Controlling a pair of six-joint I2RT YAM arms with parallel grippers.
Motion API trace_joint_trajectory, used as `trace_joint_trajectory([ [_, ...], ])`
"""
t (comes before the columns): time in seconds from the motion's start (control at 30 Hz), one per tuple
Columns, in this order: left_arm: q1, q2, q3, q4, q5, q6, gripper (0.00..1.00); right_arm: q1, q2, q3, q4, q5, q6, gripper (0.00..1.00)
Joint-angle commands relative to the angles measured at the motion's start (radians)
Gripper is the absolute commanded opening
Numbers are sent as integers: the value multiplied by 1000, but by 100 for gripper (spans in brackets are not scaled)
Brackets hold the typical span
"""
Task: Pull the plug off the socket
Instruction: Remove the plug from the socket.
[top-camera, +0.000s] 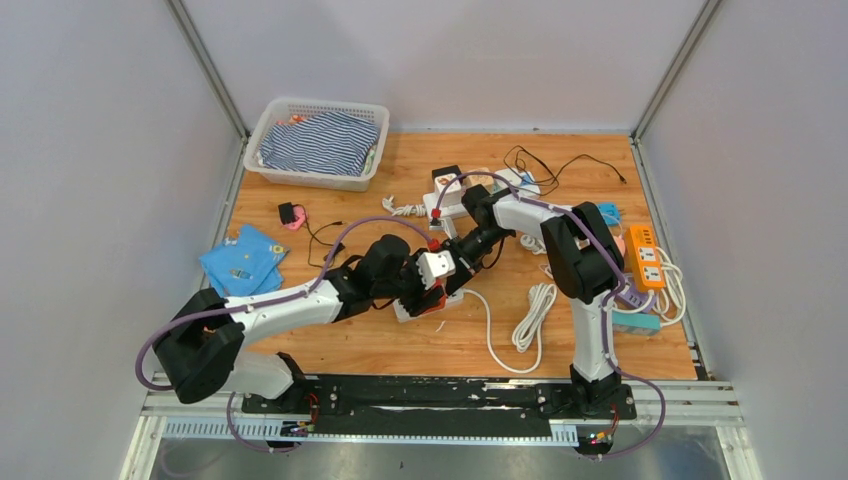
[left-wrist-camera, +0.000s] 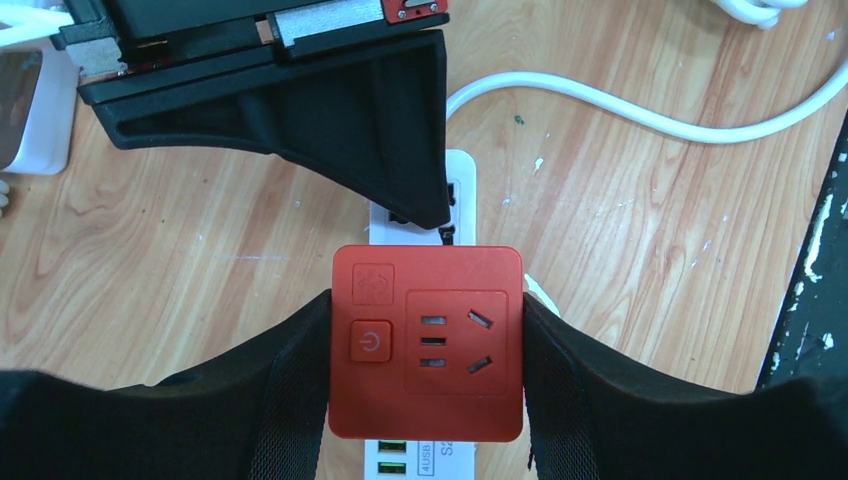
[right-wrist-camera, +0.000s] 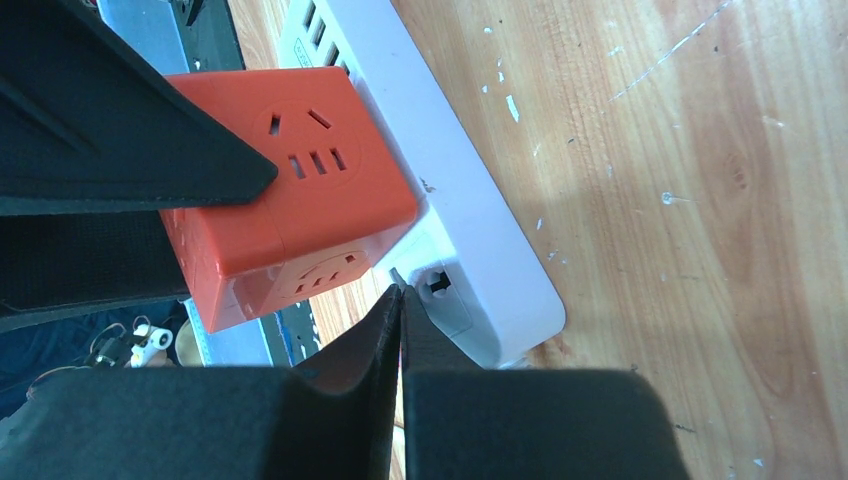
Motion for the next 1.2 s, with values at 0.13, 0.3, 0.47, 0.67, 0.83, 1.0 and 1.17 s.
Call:
trace_joint_trajectory([
  [0.13, 79, 56, 38, -6, 106, -181, 0, 14, 72, -14, 52, 225, -53, 5],
  [0.3, 25, 8, 12, -8, -5, -46, 0, 14, 72, -12, 51, 225, -55, 5],
  [0.47, -35, -48, -29, -9, -139, 78, 0, 13, 76, -10, 49, 228, -55, 5],
  [0.67, -3, -54, -11, -6, -50, -45, 0, 15, 82, -9, 47, 237, -54, 5],
  [0.83, 73, -24, 31, -8, 104, -179, 0, 16, 81, -9, 46, 241, -56, 5],
  [1.0, 13, -61, 16, -9, 2, -73, 0, 15, 82, -7, 44, 241, -55, 5],
  [1.17, -62, -97, 2, -12, -154, 20, 0, 17, 85, -5, 45, 245, -54, 5],
])
